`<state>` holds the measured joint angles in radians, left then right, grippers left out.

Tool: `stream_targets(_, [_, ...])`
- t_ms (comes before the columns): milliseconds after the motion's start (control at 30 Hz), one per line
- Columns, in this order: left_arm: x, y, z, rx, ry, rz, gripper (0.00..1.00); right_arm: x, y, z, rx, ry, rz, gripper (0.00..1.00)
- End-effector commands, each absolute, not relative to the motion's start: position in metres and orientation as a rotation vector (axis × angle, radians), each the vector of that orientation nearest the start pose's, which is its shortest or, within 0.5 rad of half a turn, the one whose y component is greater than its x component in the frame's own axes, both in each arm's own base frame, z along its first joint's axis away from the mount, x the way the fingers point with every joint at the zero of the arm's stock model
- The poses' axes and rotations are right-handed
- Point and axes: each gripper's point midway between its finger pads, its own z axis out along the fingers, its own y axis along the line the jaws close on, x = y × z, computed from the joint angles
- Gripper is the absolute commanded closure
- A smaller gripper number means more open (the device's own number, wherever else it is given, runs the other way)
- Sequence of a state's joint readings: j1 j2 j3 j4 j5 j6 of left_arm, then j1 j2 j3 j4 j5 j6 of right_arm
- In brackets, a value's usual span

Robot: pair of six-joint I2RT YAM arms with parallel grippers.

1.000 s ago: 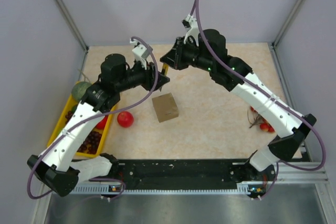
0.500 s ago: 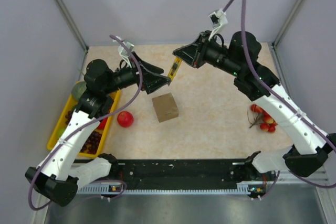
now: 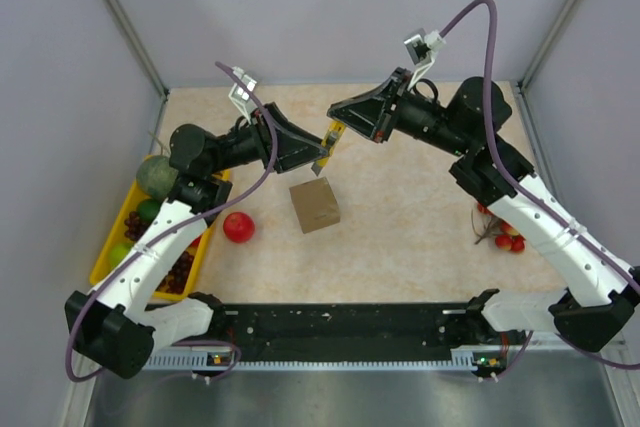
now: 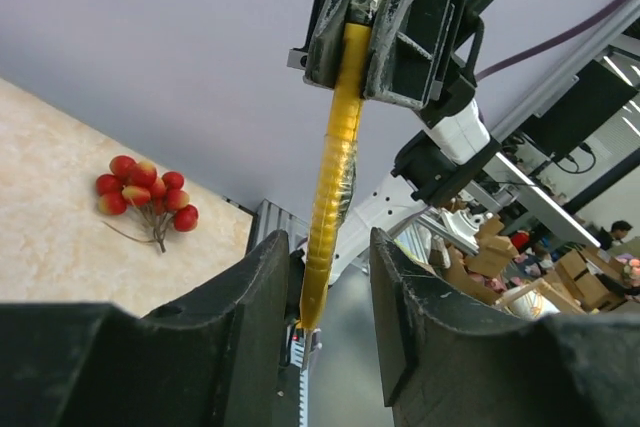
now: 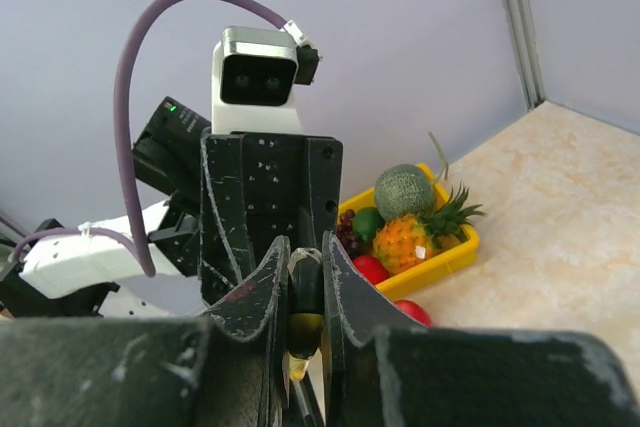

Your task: Unpack the express box

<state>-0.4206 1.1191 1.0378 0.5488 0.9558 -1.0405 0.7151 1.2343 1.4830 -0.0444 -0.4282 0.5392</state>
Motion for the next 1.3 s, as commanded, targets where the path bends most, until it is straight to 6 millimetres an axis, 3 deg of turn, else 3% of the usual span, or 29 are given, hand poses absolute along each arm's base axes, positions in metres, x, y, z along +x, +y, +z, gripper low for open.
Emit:
stream_targets(0, [0.182, -0.267, 0.454, 0.659, 1.323, -1.785, 0.61, 0.213, 0.308, 0.53, -0.512, 1.275, 1.353, 1.0])
stream_targets(200, [0.186, -0.268, 0.445, 0.644, 1.364, -1.759, 0.63, 0.214, 0.301, 0.534, -0.472, 1.25, 1.342, 1.0])
stream_targets(300, [0.187, -0.268, 0.443, 0.645, 1.37, -1.757, 0.7, 0.215, 0.3, 0.534, -0.456, 1.248, 1.342, 1.0])
stream_targets(333, [0.188, -0.268, 0.441, 0.643, 1.374, -1.757, 0.88, 0.215, 0.301, 0.533, -0.462, 1.25, 1.345, 1.0])
stream_targets(367, [0.188, -0.268, 0.441, 0.641, 1.374, -1.754, 0.99, 0.214, 0.301, 0.532, -0.466, 1.253, 1.348, 1.0])
stream_targets(433, [0.191, -0.269, 0.44, 0.644, 1.385, -1.735, 1.0, 0.215, 0.302, 0.527, -0.467, 1.287, 1.352, 1.0])
stream_targets(467, [0.191, -0.269, 0.44, 0.654, 1.39, -1.724, 1.0, 0.213, 0.304, 0.524, -0.483, 1.304, 1.354, 0.93])
stream_targets(500, [0.192, -0.269, 0.438, 0.681, 1.383, -1.685, 1.0, 0.213, 0.305, 0.514, -0.504, 1.345, 1.339, 0.78])
stream_targets(533, [0.194, -0.269, 0.435, 0.677, 1.428, -1.671, 1.0, 0.209, 0.304, 0.513, -0.527, 1.366, 1.341, 0.59])
stream_targets(567, [0.196, -0.269, 0.431, 0.685, 1.461, -1.648, 1.0, 0.208, 0.303, 0.51, -0.546, 1.382, 1.34, 0.31])
stream_targets(600, [0.199, -0.269, 0.427, 0.737, 1.451, -1.58, 1.0, 0.207, 0.301, 0.5, -0.562, 1.433, 1.334, 0.22])
stream_targets(667, [0.2, -0.269, 0.424, 0.761, 1.526, -1.554, 1.0, 0.201, 0.293, 0.499, -0.612, 1.444, 1.353, 0.07])
stream_targets(833, [0.189, -0.271, 0.427, 0.943, 1.487, -1.575, 1.0, 0.174, 0.279, 0.489, -0.748, 1.492, 1.484, 0.06])
stream_targets(1000, [0.185, -0.273, 0.415, 1.018, 1.525, -1.624, 1.0, 0.17, 0.283, 0.476, -0.821, 1.564, 1.535, 0.09])
stream_targets(1100, [0.191, -0.273, 0.411, 1.022, 1.548, -1.584, 1.0, 0.17, 0.287, 0.47, -0.851, 1.582, 1.566, 0.13])
stream_targets(1267, [0.203, -0.276, 0.405, 1.002, 1.584, -1.56, 1.0, 0.172, 0.292, 0.453, -0.886, 1.638, 1.61, 0.3])
